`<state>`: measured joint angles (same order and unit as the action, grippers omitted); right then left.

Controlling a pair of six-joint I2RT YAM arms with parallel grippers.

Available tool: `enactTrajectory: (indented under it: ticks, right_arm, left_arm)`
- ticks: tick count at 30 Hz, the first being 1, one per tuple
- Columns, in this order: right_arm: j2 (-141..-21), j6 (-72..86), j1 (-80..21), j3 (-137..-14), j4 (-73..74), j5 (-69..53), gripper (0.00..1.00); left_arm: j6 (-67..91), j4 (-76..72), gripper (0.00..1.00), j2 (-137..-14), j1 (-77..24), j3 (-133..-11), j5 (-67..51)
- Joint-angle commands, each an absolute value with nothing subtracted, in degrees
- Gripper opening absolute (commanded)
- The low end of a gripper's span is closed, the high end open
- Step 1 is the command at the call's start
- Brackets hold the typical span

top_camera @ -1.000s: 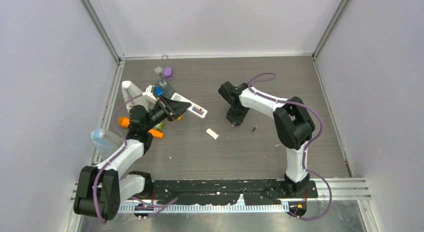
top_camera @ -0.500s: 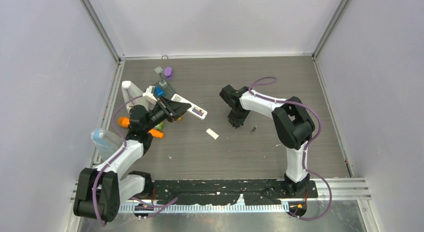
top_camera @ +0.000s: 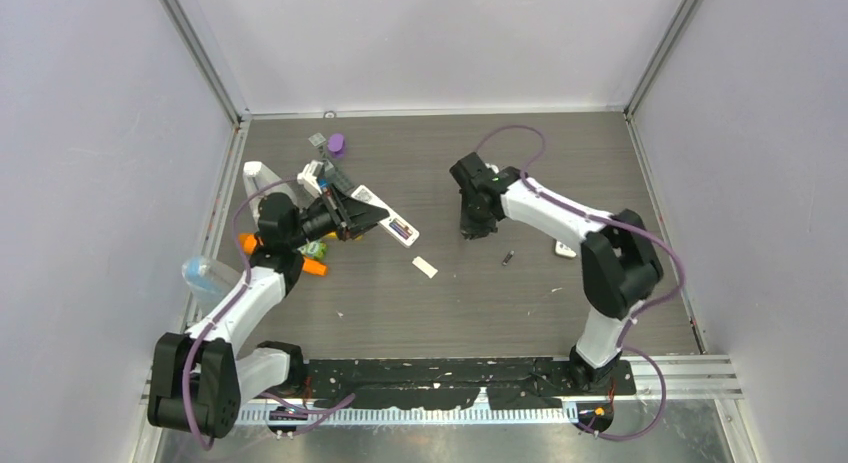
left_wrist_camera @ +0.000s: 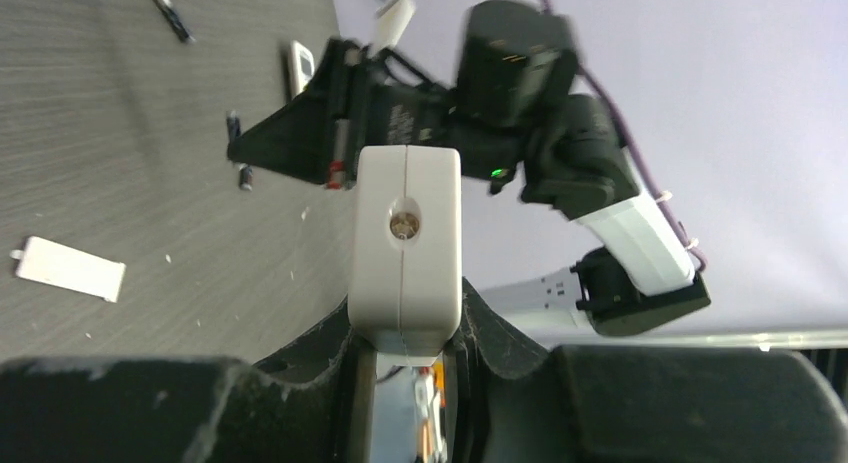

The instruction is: Load the batteries into the remote control

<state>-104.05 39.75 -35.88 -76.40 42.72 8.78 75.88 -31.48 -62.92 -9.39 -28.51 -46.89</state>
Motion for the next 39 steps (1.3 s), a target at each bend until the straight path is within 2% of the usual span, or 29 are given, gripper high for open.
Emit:
enactTrajectory:
  ticks: [1,4,9,13,19,33,39]
  right_arm:
    - [-91.35,21.48,-36.04,-81.66,42.93,-3.57,0.05]
    - [-85.39,15.86,-37.36,-84.71,44.84,-7.66,0.05]
    - [-82.18,8.18,-42.65,-93.42,52.8,-9.79,0.05]
    - [-84.02,5.54,-49.89,-98.74,58.33,-7.99,0.05]
    - [-89.45,5.78,-55.54,-103.21,64.93,-3.91,0.05]
    - [-97.73,6.9,-57.16,-105.53,69.61,-6.51,0.05]
    - [-99.75,8.05,-57.83,-105.59,69.84,-5.77,0.09]
  left_arm:
    - [70.87,-22.62,0.0,-64.08,-9.99,-35.09,-59.27]
    - [67.66,-20.77,0.0,-66.1,-10.82,-35.53,-61.96]
    - [67.12,-24.81,0.0,-72.14,-13.56,-36.29,-65.66]
    - [67.05,-26.73,0.0,-75.24,-15.38,-36.67,-66.1]
    - [67.88,-28.72,0.0,-77.97,-15.65,-36.03,-65.52]
    - [70.0,-33.15,0.0,-80.19,-15.64,-33.68,-64.45]
    - [71.48,-35.56,0.0,-80.17,-15.65,-33.1,-64.41]
